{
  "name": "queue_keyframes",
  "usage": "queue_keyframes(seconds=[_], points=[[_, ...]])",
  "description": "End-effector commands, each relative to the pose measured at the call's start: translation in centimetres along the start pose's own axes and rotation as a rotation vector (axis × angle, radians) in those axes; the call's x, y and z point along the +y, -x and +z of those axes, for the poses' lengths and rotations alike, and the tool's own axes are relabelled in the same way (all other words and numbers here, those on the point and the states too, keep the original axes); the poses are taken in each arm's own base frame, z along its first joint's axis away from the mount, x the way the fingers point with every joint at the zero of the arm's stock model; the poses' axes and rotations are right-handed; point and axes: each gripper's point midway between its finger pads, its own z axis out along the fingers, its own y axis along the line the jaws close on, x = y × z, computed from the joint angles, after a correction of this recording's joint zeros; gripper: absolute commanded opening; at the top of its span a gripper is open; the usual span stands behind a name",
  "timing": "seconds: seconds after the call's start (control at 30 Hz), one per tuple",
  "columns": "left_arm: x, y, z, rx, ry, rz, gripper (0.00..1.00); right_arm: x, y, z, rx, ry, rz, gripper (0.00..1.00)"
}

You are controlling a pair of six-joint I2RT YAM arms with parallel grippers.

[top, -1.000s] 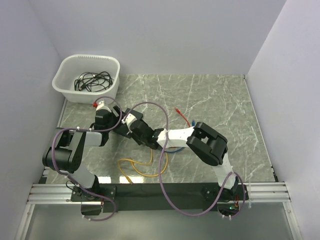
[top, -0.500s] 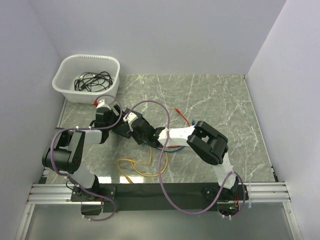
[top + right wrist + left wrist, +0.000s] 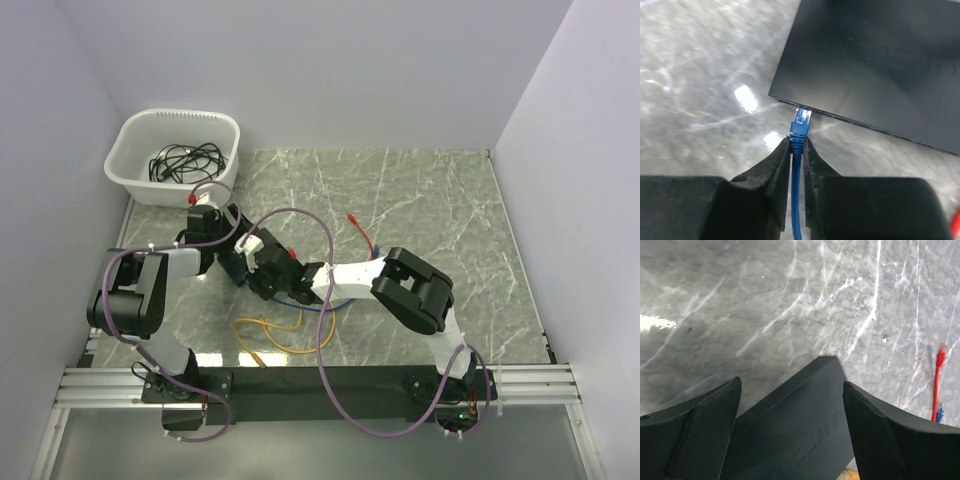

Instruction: Insert the plug into the switch port

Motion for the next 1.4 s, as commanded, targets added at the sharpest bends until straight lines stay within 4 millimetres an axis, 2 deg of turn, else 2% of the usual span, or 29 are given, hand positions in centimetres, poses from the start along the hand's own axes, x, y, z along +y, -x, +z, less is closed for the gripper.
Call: queue_keyframes(seconds=[0.0, 0.13, 0.23, 0.4, 0.53, 0.57, 0.6, 0.67, 0.73, 0.87, 1.0, 1.13, 1.2, 1.27, 1.37], points=[[0.3, -5.5, -0.7, 0.243, -0.001, -0.076, 0.88, 2.9, 11.3, -1.9, -0.348, 0.1, 0.008, 0.22], [0.7, -5.2, -0.7, 0.237, 0.015, -0.071, 0.88, 1.9, 10.8, -2.2, -0.338, 0.049, -0.011, 0.35], [1.1, -4.9, -0.8, 0.228, 0.027, -0.075, 0.88, 0.9, 10.8, -2.9, -0.333, 0.0, -0.031, 0.39], [1.4, -4.6, -0.9, 0.223, 0.03, -0.087, 0.88, -0.4, 10.7, -4.1, -0.322, -0.074, -0.052, 0.41], [1.4, -3.7, -1.2, 0.194, 0.041, -0.082, 0.87, -3.0, 9.2, -5.2, -0.295, -0.197, -0.028, 0.41], [1.5, -3.7, -1.4, 0.188, 0.046, -0.082, 0.87, -3.2, 9.4, -6.0, -0.304, -0.209, -0.019, 0.41], [1.5, -3.6, -1.5, 0.18, 0.047, -0.08, 0.87, -3.6, 8.1, -6.2, -0.284, -0.222, -0.006, 0.41], [1.4, -3.2, -2.0, 0.156, 0.044, -0.071, 0.88, -3.9, 8.0, -7.4, -0.287, -0.23, 0.015, 0.4], [1.3, -2.8, -2.3, 0.139, 0.042, -0.062, 0.88, -3.0, 7.1, -8.1, -0.268, -0.184, 0.047, 0.4], [1.5, -2.6, -2.7, 0.124, 0.054, -0.063, 0.87, -0.2, 7.6, -10.3, -0.283, -0.048, 0.131, 0.41], [1.5, -2.5, -3.0, 0.11, 0.055, -0.058, 0.87, 2.6, 7.1, -10.6, -0.222, 0.046, 0.175, 0.42], [1.4, -2.3, -3.4, 0.098, 0.053, -0.054, 0.87, 5.5, 5.1, -10.5, -0.153, 0.09, 0.162, 0.43], [1.4, -2.4, -3.5, 0.098, 0.051, -0.055, 0.87, 7.1, 4.3, -11.1, -0.143, 0.143, 0.181, 0.47], [1.4, -2.4, -3.6, 0.098, 0.049, -0.058, 0.87, 8.1, 4.5, -11.9, -0.16, 0.186, 0.186, 0.5], [1.4, -2.4, -3.7, 0.096, 0.051, -0.054, 0.87, 8.9, 4.2, -13.0, -0.162, 0.208, 0.169, 0.56]])
